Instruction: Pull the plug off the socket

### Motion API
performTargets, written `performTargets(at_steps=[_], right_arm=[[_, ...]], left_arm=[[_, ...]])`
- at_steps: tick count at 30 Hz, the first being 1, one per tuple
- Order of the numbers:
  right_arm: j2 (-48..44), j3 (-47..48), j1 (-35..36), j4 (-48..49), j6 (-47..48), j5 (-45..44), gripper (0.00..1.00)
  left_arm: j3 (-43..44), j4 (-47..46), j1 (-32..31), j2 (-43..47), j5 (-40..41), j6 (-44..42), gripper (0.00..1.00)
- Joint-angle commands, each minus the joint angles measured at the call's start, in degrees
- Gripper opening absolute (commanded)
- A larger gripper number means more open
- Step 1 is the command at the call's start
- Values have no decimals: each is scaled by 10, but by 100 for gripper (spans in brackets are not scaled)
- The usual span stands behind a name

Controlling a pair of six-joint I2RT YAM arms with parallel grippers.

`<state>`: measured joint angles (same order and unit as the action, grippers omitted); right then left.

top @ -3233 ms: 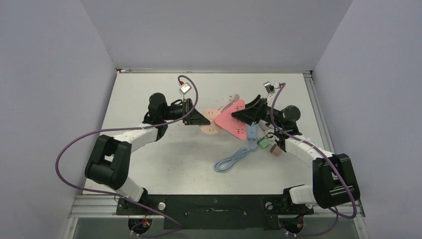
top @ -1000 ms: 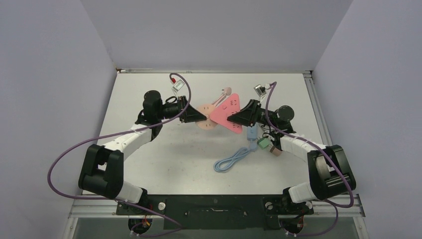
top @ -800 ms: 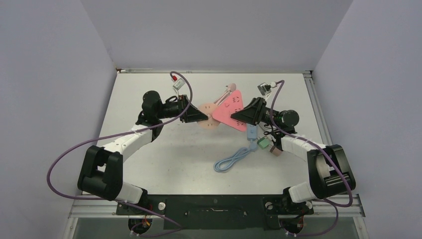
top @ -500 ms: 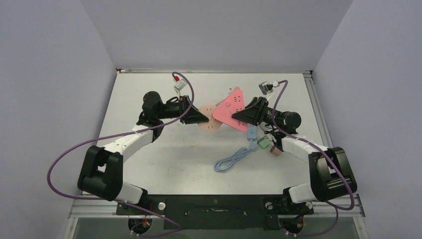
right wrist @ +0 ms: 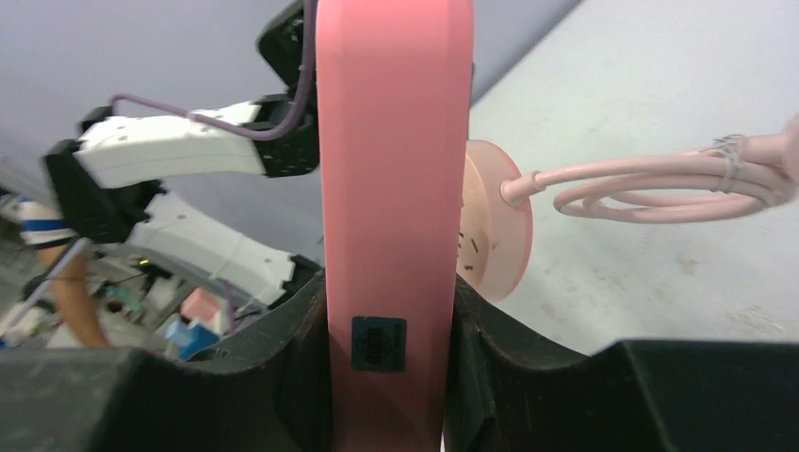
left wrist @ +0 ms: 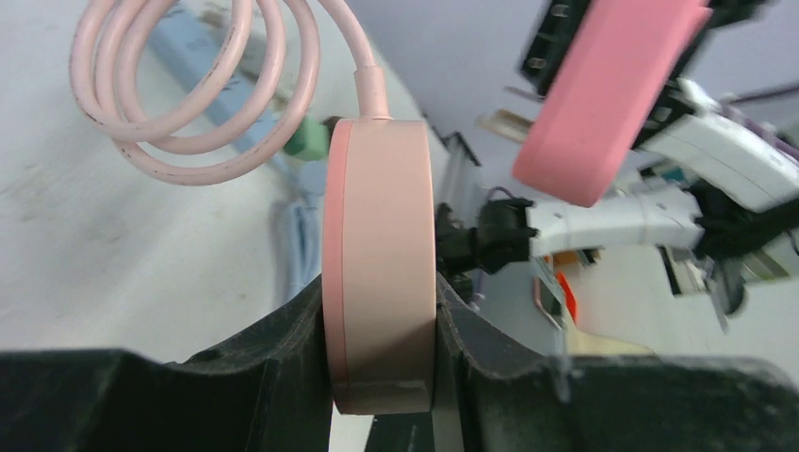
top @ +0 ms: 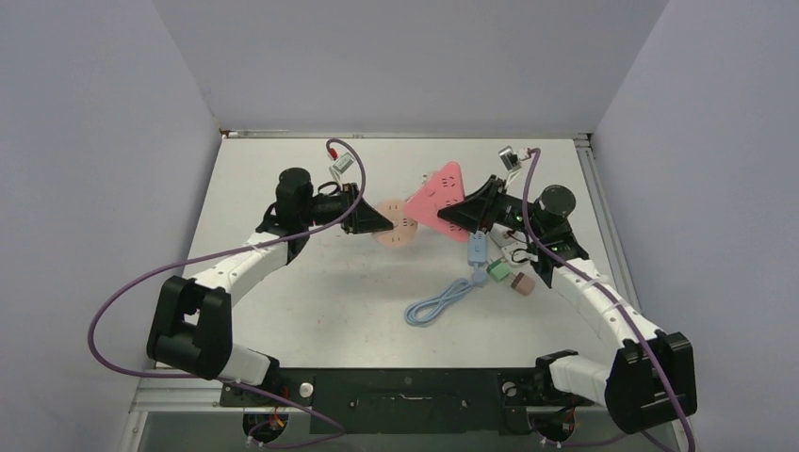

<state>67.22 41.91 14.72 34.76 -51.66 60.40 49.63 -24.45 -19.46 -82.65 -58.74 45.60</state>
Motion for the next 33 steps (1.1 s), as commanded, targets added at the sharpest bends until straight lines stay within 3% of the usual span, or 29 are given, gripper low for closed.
performTargets(at_steps=[1,7,13,27,33], right_arm=[[-57,61,7,-245,199,-138,5],[-88,58,30,-354,265,-354,5],[-53,47,122,-405,331,-545,5],[52,-53,142,-227,302,-529,6],[97,-60,135,-219,280,-543,19]], left_arm=[[83,275,6,11,140,-189,0],[53,211,4,-28,148,-128,0],[60,208,-19,-72,144,-129,0],[89,254,-54,-174,176,-153,3],[118,315,-61,-225,206,-173,12]])
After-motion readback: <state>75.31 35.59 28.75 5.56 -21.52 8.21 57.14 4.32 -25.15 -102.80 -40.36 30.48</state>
